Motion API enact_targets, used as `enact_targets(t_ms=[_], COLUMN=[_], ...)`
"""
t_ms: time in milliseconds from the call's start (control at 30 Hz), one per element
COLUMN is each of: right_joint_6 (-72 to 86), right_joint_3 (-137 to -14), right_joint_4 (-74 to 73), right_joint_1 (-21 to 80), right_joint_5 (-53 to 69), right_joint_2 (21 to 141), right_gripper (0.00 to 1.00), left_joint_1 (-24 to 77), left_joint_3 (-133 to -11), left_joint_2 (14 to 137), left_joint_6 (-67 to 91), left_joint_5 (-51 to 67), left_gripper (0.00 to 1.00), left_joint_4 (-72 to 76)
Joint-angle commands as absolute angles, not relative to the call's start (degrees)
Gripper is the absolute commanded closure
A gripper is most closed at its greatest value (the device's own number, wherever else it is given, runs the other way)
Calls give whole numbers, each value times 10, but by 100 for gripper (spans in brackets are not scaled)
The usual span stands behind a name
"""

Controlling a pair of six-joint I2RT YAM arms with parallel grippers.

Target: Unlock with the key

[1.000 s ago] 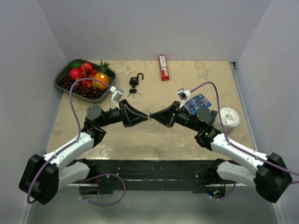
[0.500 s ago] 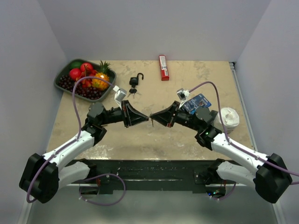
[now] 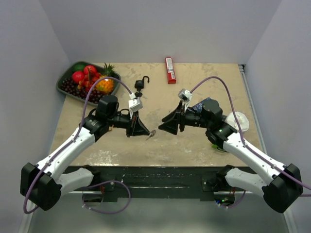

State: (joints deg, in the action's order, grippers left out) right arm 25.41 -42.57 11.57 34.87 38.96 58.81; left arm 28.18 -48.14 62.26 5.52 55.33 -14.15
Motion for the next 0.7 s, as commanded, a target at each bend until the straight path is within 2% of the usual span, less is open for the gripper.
enact_targets(t_ms=[0, 267, 667], right_joint_6=[185, 156, 140], right_joint_3=[-466, -484, -483], right_joint_4=[46, 36, 33], right_joint_1=[353, 406, 425], right_joint_5=[488, 486, 494], right_joint_2=[606, 657, 692], right_gripper=[42, 62, 73], left_joint_1=[286, 303, 321], left_joint_3=[-518, -538, -543], left_joint_2=[629, 649, 659], left_joint_6=[-34, -57, -61], left_joint_5=[591, 584, 577], left_gripper=[100, 100, 100], left_joint_4=[-259, -296, -302])
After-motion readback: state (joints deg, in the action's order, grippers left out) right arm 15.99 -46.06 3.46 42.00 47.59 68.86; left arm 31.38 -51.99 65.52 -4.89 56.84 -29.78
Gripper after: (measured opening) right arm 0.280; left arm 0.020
